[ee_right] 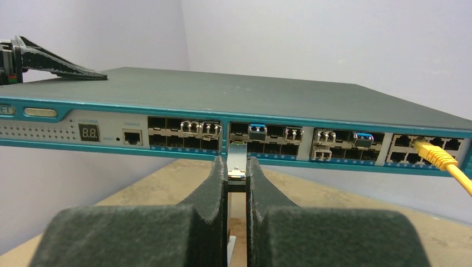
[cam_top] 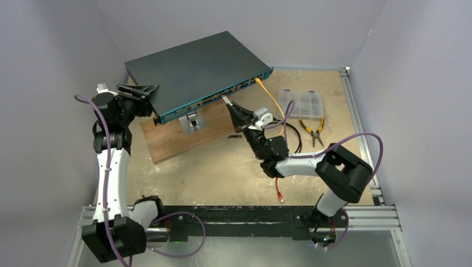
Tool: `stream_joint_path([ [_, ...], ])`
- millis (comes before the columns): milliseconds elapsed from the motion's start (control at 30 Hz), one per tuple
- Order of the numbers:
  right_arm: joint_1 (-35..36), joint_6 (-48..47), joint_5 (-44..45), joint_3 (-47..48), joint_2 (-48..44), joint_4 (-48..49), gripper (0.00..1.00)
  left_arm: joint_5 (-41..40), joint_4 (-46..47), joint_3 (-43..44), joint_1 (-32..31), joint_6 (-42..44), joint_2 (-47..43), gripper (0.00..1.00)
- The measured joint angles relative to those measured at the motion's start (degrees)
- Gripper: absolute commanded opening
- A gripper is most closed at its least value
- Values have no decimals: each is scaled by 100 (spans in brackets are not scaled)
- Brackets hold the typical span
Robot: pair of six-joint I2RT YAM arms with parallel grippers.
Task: Insert the plug into the switch port
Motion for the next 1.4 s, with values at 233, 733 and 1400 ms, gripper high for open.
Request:
stream_joint_path([
  [233, 107, -90, 195, 72, 107, 0, 0, -9, 2, 0, -7, 0, 0, 0],
  [733, 160, -192, 463, 94, 170, 2, 0, -20, 4, 0, -11, -4, 0, 0],
  [1400, 254, -195, 610, 186, 170, 4, 0, -26, 7, 0, -17, -7, 0, 0],
])
